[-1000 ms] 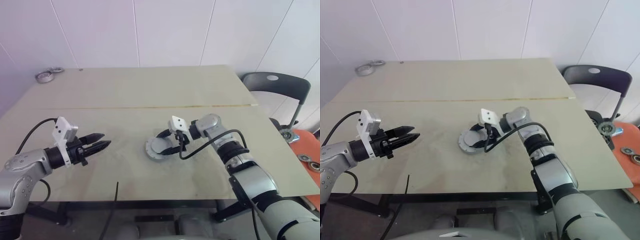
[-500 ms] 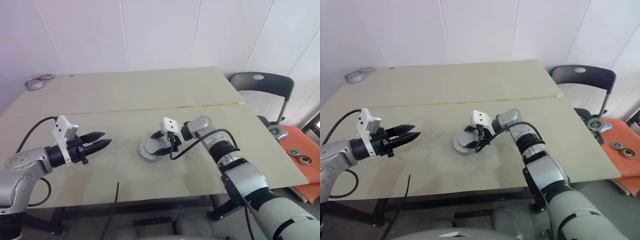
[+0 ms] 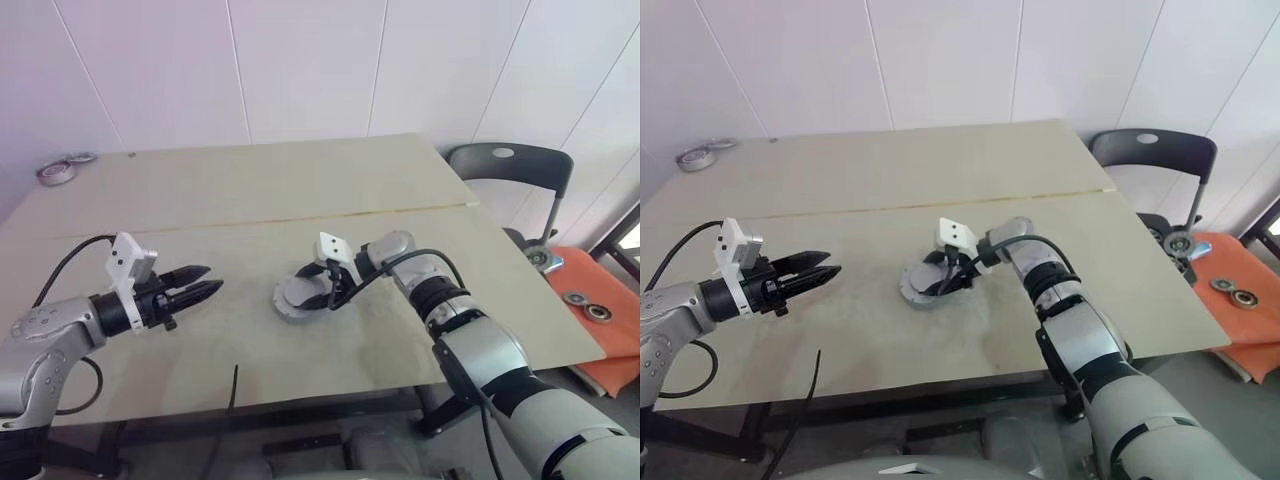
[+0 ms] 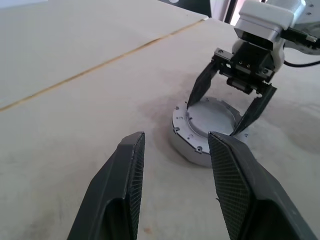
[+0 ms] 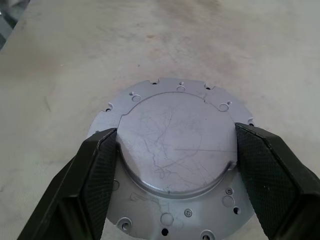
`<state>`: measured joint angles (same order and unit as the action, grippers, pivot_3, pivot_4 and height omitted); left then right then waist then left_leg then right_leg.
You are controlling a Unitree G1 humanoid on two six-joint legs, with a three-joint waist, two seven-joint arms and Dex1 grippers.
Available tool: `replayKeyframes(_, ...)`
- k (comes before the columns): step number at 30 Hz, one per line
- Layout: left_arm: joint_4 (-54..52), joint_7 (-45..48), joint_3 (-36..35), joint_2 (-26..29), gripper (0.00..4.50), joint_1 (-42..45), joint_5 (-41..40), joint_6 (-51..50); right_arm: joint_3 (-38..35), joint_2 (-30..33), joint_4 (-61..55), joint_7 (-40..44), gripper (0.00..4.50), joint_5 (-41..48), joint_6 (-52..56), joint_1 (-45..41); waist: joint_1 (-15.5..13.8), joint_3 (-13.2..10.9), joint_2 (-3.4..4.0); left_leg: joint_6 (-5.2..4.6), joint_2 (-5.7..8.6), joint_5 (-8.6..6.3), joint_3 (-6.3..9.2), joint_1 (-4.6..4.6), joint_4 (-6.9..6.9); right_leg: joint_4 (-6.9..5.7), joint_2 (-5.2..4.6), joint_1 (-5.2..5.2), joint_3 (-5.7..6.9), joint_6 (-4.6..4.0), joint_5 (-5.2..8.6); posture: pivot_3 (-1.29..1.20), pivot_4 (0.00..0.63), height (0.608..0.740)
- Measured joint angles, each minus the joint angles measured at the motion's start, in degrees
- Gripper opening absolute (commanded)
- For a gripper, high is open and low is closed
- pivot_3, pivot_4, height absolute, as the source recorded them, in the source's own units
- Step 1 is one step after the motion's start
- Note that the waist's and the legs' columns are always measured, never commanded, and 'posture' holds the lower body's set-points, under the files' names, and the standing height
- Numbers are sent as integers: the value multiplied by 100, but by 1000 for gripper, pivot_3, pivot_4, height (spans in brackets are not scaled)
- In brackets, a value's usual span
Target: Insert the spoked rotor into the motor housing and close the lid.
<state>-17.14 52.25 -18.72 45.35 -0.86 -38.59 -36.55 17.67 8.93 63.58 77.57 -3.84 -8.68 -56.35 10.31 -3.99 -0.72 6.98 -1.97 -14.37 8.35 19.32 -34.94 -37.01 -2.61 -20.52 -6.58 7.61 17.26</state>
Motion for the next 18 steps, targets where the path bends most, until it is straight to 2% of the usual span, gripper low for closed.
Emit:
replayKeyframes(7, -91, 432, -17, 443, 2116, -357, 302, 344, 11, 8, -23, 80, 3260, -105, -639, 62, 0, -1, 2, 0, -1, 0, -1, 5, 30, 5, -1, -17, 0, 1, 1, 0, 0, 740)
replayKeyframes(12, -177, 638, -53, 612, 2116, -600, 479, 625, 11, -19, 84, 27, 3260, -158, -649, 4, 2, -1, 2, 1, 0, -1, -1, -4, 22, 5, -2, -10, -2, 0, 2, 0, 0, 740)
replayKeyframes(18, -240, 757, -41, 562, 2116, -797, 691, 1096, 10, -108, 197, 17, 3260, -200, -421, -110, 9, -1, 2, 2, 0, -1, 0, -8, 23, 4, -1, -13, -4, -1, 2, 0, 0, 740)
